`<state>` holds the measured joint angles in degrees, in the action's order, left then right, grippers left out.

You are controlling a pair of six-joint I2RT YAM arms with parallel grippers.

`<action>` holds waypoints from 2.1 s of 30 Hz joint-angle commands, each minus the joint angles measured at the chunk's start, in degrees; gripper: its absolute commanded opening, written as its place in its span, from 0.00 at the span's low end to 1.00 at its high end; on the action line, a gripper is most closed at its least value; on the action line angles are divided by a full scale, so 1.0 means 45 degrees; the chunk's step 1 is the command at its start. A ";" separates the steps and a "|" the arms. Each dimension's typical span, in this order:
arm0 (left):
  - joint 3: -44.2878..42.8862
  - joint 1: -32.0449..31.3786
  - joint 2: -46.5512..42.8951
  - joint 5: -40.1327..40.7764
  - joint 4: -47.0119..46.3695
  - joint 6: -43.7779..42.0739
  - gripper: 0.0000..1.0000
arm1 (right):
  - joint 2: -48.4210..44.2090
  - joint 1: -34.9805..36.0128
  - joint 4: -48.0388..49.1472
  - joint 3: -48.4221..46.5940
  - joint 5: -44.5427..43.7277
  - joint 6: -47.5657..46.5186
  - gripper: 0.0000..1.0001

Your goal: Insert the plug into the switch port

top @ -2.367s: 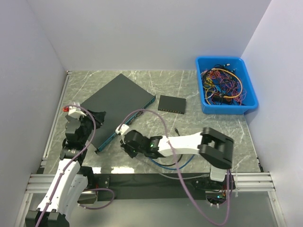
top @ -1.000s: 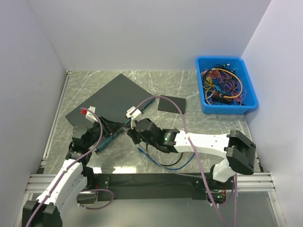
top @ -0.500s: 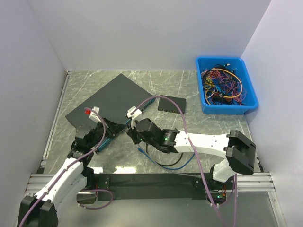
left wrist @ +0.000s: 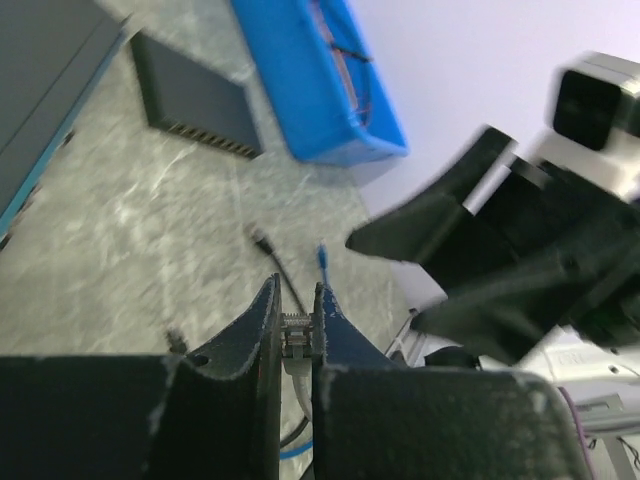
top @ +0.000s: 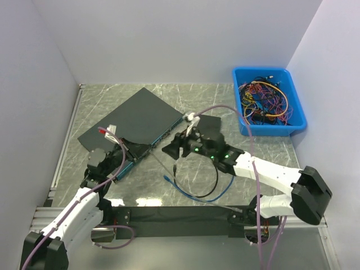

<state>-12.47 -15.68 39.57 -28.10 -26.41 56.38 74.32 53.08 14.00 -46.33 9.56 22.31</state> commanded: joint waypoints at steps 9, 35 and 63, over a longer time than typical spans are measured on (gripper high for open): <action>0.0486 -0.0187 0.0541 -0.2603 -0.7368 0.0596 0.00 | 0.0552 -0.1542 0.5246 0.0744 0.7677 0.3146 0.64; -0.0274 -0.1984 0.0699 -0.1492 -0.5794 -0.1004 0.23 | 0.1180 -0.1503 0.5114 0.0314 0.7095 0.2976 0.08; -0.6758 0.6469 0.7900 0.4746 0.2765 -0.4209 0.96 | 0.6802 0.1817 -0.5356 -0.5542 -0.2652 -0.1206 0.00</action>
<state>-39.57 8.60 69.54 4.89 -11.92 36.12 102.96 60.40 -5.45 -66.81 0.99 19.20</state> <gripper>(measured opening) 0.972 0.199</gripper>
